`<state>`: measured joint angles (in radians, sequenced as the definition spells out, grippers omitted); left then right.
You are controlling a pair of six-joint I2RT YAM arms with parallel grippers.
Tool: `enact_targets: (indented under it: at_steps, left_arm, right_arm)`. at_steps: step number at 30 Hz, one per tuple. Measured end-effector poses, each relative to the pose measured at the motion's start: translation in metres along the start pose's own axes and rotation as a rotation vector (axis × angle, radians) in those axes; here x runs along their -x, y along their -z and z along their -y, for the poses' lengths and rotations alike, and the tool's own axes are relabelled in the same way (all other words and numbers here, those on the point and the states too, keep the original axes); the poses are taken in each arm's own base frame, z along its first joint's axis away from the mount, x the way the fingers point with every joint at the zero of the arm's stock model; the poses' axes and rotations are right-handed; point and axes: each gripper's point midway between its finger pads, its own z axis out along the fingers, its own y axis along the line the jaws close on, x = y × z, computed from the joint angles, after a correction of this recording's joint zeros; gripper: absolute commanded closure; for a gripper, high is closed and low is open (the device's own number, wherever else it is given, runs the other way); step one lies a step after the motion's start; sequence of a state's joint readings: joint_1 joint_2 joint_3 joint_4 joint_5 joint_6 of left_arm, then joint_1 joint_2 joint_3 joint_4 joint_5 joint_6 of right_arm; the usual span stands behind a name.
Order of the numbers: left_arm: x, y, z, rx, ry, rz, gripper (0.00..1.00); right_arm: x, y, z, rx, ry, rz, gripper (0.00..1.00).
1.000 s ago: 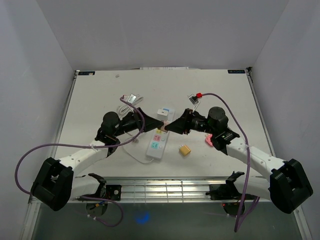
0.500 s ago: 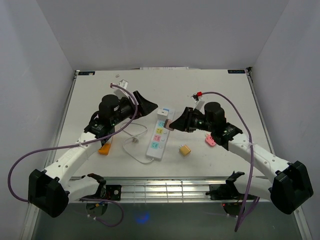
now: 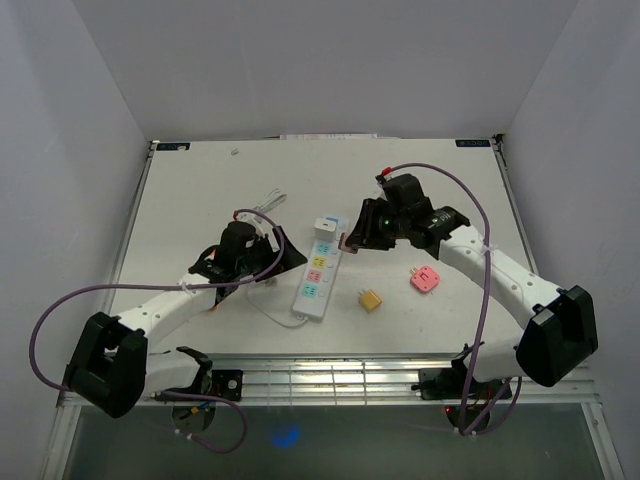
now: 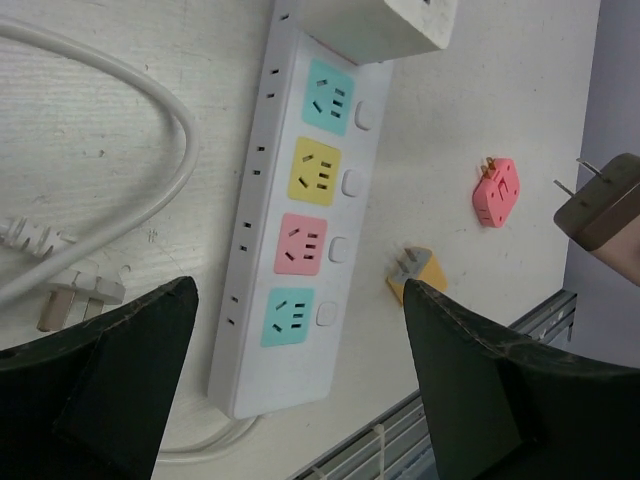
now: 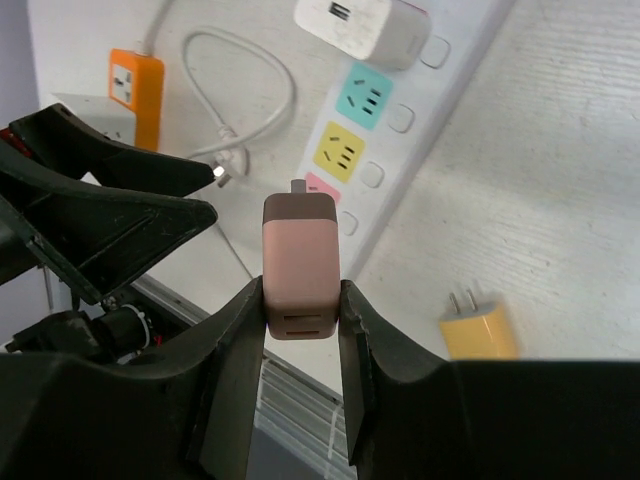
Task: Insert the plug
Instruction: Adjust the socket at the center of the board.
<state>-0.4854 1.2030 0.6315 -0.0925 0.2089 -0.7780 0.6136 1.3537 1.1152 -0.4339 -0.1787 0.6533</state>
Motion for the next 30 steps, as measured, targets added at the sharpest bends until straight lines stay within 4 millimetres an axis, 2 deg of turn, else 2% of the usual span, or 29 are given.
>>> enact_targets:
  at_steps: [3, 11, 17, 30]
  left_arm:
    - [-0.01, -0.004, -0.003, -0.011, -0.003, -0.006, 0.07]
    - [-0.025, -0.015, -0.002, -0.039, -0.02, -0.015, 0.08]
    - [-0.043, -0.023, 0.01, -0.062, -0.054, -0.041, 0.09]
    - [-0.095, -0.032, 0.031, -0.085, -0.098, -0.136, 0.09]
  right_arm:
    - [-0.003, 0.001, 0.007, -0.068, -0.008, -0.027, 0.92]
    - [0.009, 0.006, 0.009, -0.173, -0.021, -0.042, 0.92]
    - [0.006, 0.007, 0.017, -0.235, -0.03, -0.077, 0.92]
    - [0.006, 0.012, 0.02, -0.253, -0.001, -0.094, 0.92]
